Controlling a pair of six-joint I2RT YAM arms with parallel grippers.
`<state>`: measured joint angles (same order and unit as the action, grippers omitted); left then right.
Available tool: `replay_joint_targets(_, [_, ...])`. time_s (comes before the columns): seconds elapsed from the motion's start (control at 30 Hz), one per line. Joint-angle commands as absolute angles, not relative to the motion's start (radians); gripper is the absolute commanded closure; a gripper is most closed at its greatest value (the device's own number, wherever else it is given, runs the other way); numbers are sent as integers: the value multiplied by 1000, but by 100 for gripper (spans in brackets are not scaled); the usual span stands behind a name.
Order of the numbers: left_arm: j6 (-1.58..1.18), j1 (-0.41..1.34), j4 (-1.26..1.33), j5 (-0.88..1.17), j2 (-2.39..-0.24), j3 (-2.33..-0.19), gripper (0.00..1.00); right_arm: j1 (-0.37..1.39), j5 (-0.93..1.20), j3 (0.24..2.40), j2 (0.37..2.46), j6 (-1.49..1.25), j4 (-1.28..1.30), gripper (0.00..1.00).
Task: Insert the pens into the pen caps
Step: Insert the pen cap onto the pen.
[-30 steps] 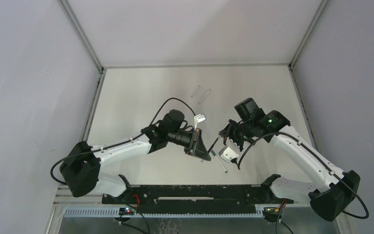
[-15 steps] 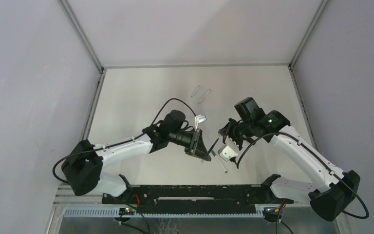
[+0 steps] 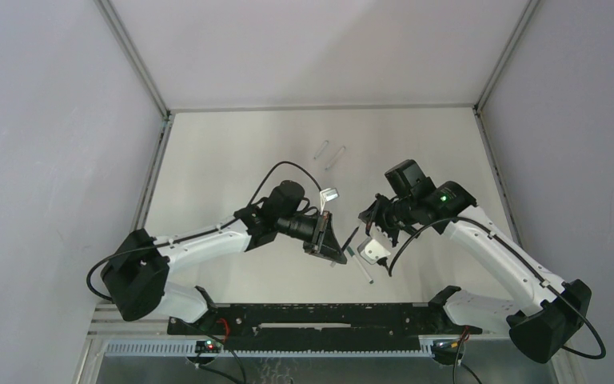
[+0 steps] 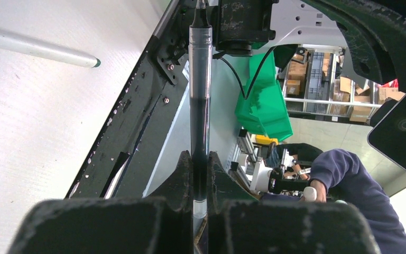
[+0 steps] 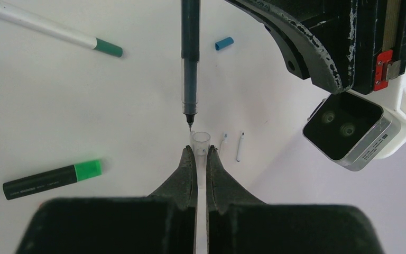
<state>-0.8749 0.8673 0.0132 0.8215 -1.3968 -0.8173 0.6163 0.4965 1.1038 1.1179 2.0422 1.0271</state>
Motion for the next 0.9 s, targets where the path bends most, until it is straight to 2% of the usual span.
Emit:
replay_joint_targets(0.0, [-884,860,33,820,-1377,-797,100,623,485,1104,1107,2021,1025,99])
replay_joint_targets(0.87, [-906,859,58,811,-1378,-787,100,646,497,1080,1086,2010,1017,100])
